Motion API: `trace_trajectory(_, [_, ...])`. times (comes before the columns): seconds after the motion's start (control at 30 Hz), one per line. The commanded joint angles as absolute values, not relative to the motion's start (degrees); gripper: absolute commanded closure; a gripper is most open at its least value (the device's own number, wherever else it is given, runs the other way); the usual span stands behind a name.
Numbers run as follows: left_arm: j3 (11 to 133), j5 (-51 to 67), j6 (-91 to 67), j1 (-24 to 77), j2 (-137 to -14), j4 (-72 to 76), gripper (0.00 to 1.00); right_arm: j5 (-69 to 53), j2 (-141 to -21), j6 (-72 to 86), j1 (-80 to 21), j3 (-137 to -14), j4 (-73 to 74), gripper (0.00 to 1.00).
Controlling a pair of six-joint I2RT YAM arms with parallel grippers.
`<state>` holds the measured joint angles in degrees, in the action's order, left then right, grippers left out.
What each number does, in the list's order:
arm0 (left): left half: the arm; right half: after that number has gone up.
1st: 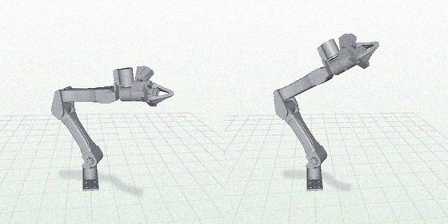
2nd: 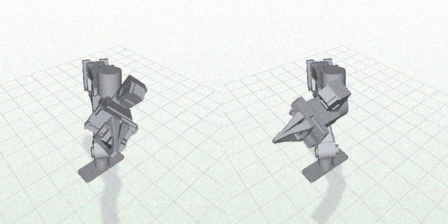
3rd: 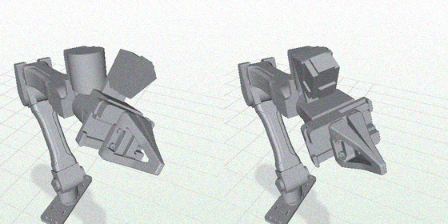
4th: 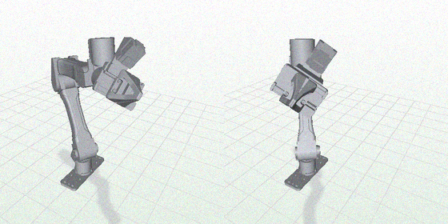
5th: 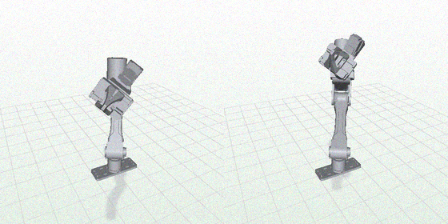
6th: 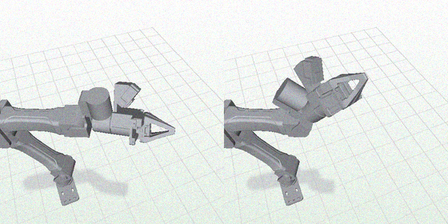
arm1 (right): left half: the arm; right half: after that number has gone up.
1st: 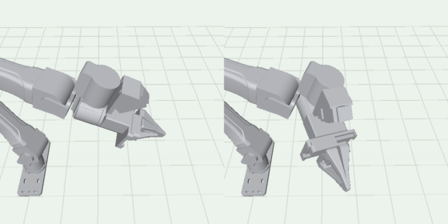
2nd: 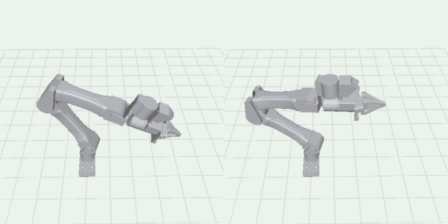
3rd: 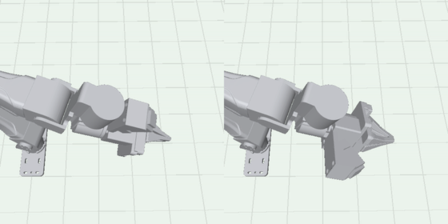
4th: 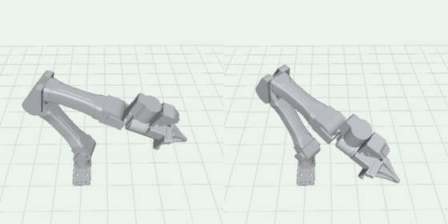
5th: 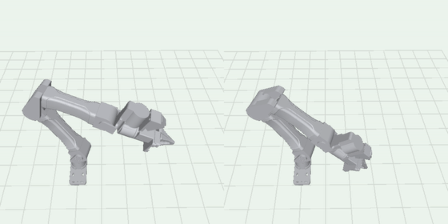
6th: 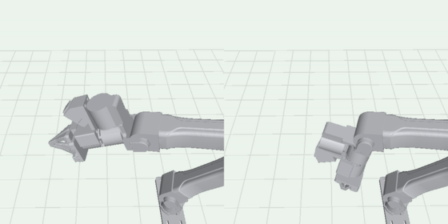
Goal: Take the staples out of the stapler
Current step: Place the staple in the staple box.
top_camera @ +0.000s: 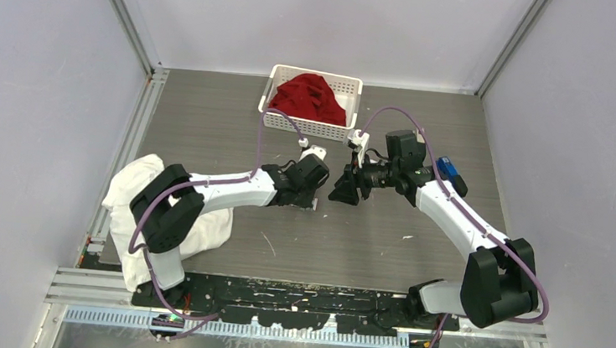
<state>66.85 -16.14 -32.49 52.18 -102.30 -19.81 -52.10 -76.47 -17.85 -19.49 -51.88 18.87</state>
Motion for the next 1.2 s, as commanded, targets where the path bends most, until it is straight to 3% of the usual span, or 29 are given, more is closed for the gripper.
trace_trajectory(0.0, [69.3, -18.4, -31.8, 52.3, -102.3, -17.0, 0.98, -52.6, -74.7, -17.6, -19.3, -53.4, 16.8, 0.47])
trace_trajectory(1.17, [71.6, -19.2, -31.6, 52.3, -105.1, -18.0, 0.95, -53.0, -74.4, -17.5, -19.3, -53.4, 16.8, 0.47])
